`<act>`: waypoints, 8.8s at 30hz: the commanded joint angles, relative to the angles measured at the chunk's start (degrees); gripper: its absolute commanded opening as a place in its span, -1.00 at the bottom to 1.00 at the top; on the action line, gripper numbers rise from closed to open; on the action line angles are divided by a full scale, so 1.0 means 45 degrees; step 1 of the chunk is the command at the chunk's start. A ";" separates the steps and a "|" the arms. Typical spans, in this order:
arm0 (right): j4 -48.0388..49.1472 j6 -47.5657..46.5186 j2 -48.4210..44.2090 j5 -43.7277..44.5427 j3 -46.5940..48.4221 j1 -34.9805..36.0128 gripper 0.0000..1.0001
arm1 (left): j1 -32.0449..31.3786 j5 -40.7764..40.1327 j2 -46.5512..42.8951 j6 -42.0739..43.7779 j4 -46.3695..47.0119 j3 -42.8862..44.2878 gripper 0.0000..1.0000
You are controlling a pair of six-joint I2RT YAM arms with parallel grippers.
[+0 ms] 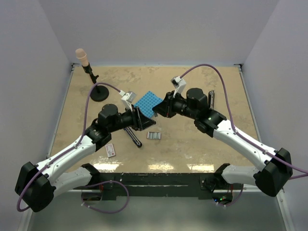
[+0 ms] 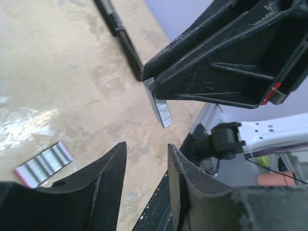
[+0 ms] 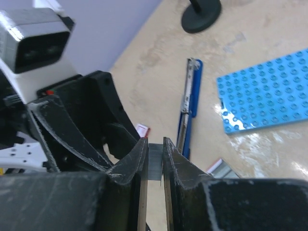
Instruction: Unload the staples from the stapler
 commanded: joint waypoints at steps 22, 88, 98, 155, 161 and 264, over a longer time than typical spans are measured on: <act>0.3409 0.2376 -0.2146 -0.2588 -0.0926 -0.0058 -0.67 | 0.0043 0.2525 -0.1344 -0.2042 0.6420 -0.1608 0.09; 0.4190 0.3137 -0.2830 -0.3252 -0.1727 -0.0077 -0.63 | 0.0160 0.3365 0.0355 -0.4640 1.2145 -0.2292 -0.45; 0.3741 0.3059 -0.3064 -0.2668 -0.1571 -0.0057 -0.28 | 0.0258 0.3424 0.0316 -0.4699 1.1894 -0.2565 -0.60; -0.2002 0.0266 -0.3885 0.4482 -0.0437 -0.0096 0.93 | -0.2672 -0.6068 0.7307 -0.0186 -0.6155 0.4016 -0.60; -0.2002 0.0208 -0.4001 0.4540 -0.0477 -0.0077 0.93 | -0.2691 -0.6225 0.7737 -0.0187 -0.6370 0.4270 -0.59; -0.0536 -0.2215 0.6134 0.4773 0.0851 0.4649 0.55 | 0.7465 -0.6752 0.1566 -0.4620 -1.2601 -0.1296 -1.00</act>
